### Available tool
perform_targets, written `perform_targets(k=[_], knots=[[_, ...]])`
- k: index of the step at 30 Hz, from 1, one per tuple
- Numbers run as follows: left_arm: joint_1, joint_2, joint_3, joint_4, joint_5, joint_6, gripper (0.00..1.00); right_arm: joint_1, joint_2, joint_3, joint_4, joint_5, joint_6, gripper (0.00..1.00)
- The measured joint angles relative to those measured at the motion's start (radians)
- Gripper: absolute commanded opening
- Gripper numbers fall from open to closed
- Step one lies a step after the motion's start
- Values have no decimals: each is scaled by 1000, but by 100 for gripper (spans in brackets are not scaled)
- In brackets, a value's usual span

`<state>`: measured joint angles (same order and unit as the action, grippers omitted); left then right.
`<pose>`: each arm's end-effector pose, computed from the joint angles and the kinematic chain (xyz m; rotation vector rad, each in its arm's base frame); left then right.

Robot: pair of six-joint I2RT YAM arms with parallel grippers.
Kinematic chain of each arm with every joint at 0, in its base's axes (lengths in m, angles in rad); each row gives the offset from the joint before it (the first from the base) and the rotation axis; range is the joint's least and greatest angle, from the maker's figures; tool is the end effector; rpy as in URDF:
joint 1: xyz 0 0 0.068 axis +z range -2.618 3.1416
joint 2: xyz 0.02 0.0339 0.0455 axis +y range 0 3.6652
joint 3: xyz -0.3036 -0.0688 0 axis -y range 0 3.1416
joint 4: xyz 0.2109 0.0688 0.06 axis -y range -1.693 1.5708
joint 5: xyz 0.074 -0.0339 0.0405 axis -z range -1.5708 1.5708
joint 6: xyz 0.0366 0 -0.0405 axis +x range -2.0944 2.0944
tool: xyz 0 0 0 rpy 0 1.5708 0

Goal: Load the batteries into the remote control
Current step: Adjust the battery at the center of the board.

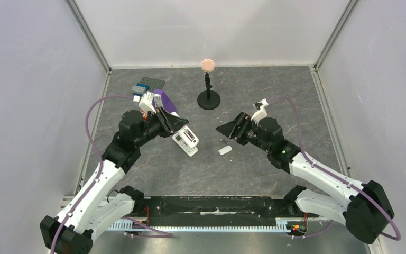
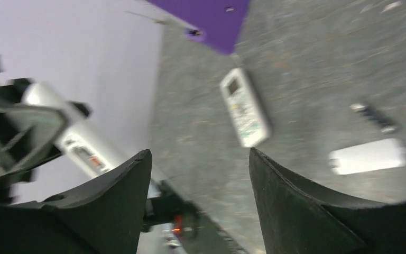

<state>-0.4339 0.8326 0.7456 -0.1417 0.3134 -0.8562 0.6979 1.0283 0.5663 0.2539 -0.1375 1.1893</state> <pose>0.1196 -0.0678 0.3548 -0.1688 1.9493 -1.1718 0.1398 0.1238 0.3104 0.3840 1.9977 1.4156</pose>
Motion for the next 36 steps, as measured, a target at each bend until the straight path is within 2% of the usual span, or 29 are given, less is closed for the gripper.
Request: perform_targets(k=[4, 7, 10, 14, 23, 29, 36], knots=[[0, -13, 0, -27, -21, 22, 2, -36, 84, 158, -259, 42, -351, 67], [0, -12, 0, -33, -20, 36, 2, -34, 177, 278, -386, 92, -575, 67], [0, -10, 0, -33, -16, 41, 2, -33, 266, 345, -476, 147, -744, 67], [0, -4, 0, -33, -15, 43, 2, -32, 373, 358, -564, 176, -883, 65], [0, 26, 0, -21, 3, 42, 2, 20, 587, 452, -615, 211, -1017, 54], [0, 26, 0, -17, 3, 42, 2, 25, 702, 521, -612, 256, -1036, 42], [1, 26, 0, -17, 4, 42, 2, 24, 756, 533, -619, 267, -1032, 34]])
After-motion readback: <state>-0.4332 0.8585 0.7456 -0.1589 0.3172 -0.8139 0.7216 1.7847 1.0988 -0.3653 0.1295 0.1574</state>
